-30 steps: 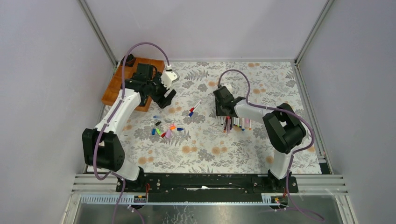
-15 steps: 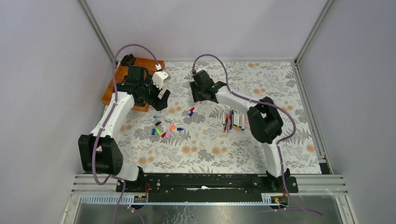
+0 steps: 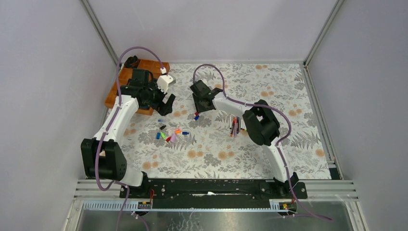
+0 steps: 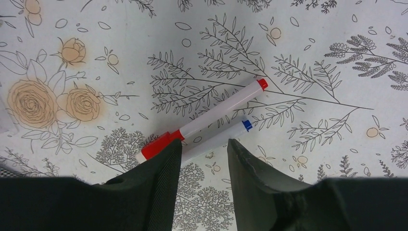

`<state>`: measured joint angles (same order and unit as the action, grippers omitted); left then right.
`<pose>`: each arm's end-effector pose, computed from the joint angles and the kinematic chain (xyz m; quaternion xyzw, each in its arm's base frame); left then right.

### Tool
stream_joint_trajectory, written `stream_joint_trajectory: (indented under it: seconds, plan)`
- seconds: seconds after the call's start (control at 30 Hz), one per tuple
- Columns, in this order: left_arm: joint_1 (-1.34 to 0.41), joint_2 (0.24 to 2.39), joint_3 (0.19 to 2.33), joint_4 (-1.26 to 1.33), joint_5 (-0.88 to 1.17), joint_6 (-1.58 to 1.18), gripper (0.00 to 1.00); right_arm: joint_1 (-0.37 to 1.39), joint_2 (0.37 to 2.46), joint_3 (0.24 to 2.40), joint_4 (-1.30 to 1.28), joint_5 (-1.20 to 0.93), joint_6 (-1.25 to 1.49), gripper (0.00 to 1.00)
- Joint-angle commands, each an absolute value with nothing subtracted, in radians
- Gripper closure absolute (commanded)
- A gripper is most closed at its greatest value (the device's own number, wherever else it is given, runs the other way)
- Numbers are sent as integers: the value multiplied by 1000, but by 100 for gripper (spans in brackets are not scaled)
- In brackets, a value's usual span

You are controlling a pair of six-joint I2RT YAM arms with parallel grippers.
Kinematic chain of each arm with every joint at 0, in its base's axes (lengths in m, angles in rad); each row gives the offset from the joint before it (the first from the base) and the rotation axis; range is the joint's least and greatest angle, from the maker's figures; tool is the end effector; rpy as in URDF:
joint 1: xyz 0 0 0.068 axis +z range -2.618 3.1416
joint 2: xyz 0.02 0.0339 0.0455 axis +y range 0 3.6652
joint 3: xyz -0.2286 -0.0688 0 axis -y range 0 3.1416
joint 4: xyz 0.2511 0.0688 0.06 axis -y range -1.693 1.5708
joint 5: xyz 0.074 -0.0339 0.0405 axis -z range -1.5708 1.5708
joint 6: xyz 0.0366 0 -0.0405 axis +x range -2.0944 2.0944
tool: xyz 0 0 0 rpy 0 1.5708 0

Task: Open the pen caps

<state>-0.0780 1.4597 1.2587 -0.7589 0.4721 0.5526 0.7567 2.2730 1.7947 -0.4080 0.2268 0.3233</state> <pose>0.3116 -0.0410 0.2620 0.3544 0.8597 -0.1481 0.3366 0.3601 0.3287 0.1408 -0.1641 0.9222 0.0800 0.3408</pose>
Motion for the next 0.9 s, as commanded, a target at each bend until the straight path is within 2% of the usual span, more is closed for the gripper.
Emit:
stream_joint_trajectory:
  seconds: [0.0, 0.5, 0.87]
  plan:
    - [-72, 1436, 1242, -775, 481, 573, 2, 759, 2283, 1832, -424, 259, 351, 55]
    - [-72, 1428, 1252, -802, 485, 597, 2, 759, 2233, 1693, -409, 298, 352, 65]
    - [-73, 1420, 1265, -833, 503, 623, 2, 759, 2142, 1551, -381, 256, 314, 79]
